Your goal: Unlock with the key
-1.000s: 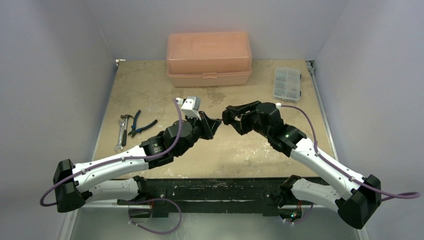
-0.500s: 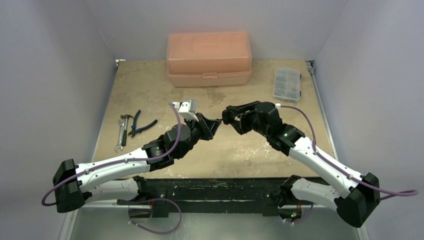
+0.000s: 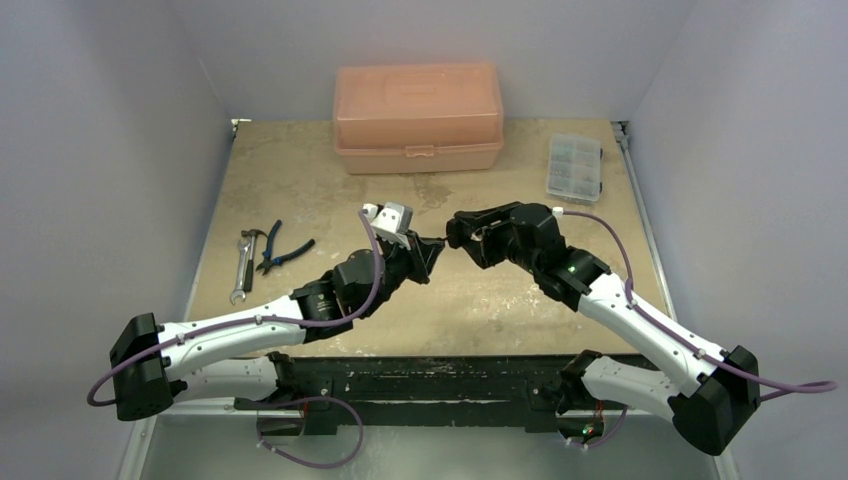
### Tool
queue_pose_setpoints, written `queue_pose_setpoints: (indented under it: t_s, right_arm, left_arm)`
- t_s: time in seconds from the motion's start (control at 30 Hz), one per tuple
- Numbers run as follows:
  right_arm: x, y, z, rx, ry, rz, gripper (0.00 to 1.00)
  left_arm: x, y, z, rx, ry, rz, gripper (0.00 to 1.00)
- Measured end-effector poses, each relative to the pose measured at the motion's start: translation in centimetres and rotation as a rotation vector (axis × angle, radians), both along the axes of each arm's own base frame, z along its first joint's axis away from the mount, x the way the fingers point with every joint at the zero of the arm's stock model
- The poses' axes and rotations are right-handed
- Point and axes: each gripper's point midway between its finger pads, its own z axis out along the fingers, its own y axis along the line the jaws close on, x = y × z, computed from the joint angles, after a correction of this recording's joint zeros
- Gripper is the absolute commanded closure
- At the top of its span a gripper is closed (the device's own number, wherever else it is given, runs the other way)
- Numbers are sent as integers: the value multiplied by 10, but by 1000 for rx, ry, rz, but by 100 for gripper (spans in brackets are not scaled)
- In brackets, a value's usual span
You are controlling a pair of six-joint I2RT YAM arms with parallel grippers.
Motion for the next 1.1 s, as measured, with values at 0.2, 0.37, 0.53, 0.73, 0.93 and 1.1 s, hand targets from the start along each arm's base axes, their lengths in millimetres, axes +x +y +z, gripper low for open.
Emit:
queue_pose_setpoints:
  t_s: [0.2,0.37,0.53,0.73,0.93,1.1]
  right_arm:
    - [-2,3,2,10,-1,17,100]
    - [-8,9,2,13,2,50,100]
    - [-7,6,-9,-22,28,43,100]
    - [-7,4,-13,-31,39,36,100]
    - [-6,5,-9,-18,26,37,100]
    - [-8,7,-7,-13,22,46,100]
  left_arm:
    - [2,-1,-2,-27,40,26,100]
    - [1,-2,-7,-255,220,99,100]
    - [3,-6,-18,-302,290,133,100]
    - [5,-7,-19,-249,267,129,100]
    - [5,-7,-14,-127,172,86,100]
    - [3,-8,-14,-27,98,37,100]
